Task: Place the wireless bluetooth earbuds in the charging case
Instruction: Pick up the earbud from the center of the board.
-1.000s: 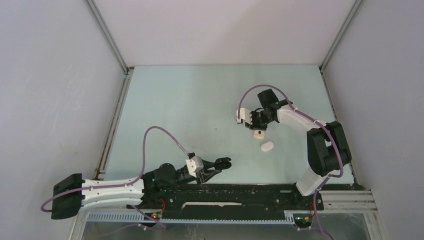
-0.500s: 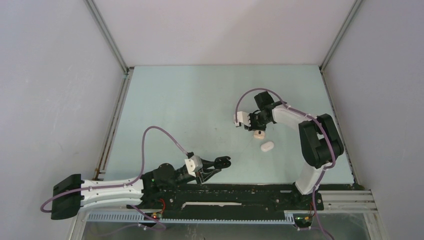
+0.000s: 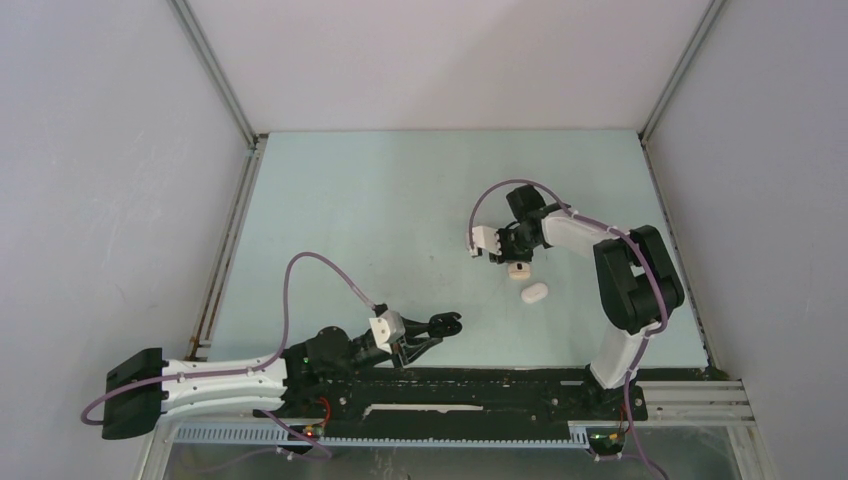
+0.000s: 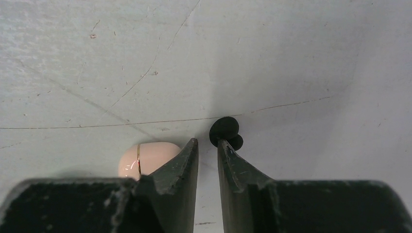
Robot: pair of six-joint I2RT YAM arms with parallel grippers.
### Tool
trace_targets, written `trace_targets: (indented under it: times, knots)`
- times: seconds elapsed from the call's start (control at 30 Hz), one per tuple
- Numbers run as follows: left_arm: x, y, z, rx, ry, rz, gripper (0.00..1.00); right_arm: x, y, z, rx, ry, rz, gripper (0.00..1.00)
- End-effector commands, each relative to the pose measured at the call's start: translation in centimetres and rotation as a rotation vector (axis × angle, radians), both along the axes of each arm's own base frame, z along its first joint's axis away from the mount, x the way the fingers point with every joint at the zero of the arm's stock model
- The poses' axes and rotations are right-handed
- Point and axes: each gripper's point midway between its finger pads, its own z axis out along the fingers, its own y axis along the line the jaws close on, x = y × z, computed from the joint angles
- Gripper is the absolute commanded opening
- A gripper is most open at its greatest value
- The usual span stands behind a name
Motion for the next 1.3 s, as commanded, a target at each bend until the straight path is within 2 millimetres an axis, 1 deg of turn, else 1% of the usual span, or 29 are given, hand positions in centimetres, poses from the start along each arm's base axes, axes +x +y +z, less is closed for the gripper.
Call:
trace_targets:
  times: [0.0, 0.17, 0.3, 0.5, 0.6, 0.73, 0.87, 1.03, 1.13, 1.2, 1.27]
  knots:
    - [0.1, -0.1, 1.6, -0.06, -0.002, 0.012, 0.0, 0.4, 0.7, -0.8, -0.02, -0.023, 0.046, 0.25]
    - [0.1, 0.0, 1.6, -0.062, 0.001, 0.015, 0.0, 1.0, 1.3, -0.3, -0.003, -0.051, 0.038, 0.25]
    - [0.1, 0.0, 1.5, -0.059, 0.004, 0.015, 0.0, 1.9, 1.8, 0.4, 0.021, -0.093, 0.022, 0.25]
    - [0.1, 0.0, 1.5, -0.061, 0.008, 0.014, 0.0, 1.9, 2.0, -0.2, 0.006, -0.093, 0.031, 0.26]
    - [0.1, 0.0, 1.5, -0.063, 0.012, 0.015, 0.0, 2.2, 2.2, -0.1, 0.021, -0.099, 0.014, 0.24]
    - [0.1, 0.1, 1.5, -0.064, 0.015, 0.017, 0.0, 2.9, 2.7, 0.9, 0.049, -0.132, -0.006, 0.22]
    - [0.1, 0.0, 1.5, -0.063, 0.014, 0.017, 0.0, 3.6, 3.0, 1.8, 0.076, -0.164, -0.019, 0.15]
    - [0.1, 0.0, 1.5, -0.064, 0.017, 0.016, 0.0, 3.3, 3.3, 1.9, 0.086, -0.156, -0.013, 0.05]
    - [0.0, 0.1, 1.5, -0.065, 0.019, 0.015, 0.0, 3.0, 3.0, 2.1, 0.077, -0.146, -0.02, 0.01]
    - [0.0, 0.1, 1.5, -0.066, 0.016, 0.016, 0.0, 2.6, 2.6, 3.0, 0.069, -0.135, -0.039, 0.0]
    - [0.1, 0.1, 1.6, -0.066, 0.009, 0.017, 0.0, 1.6, 2.2, 4.7, 0.087, -0.105, -0.074, 0.0]
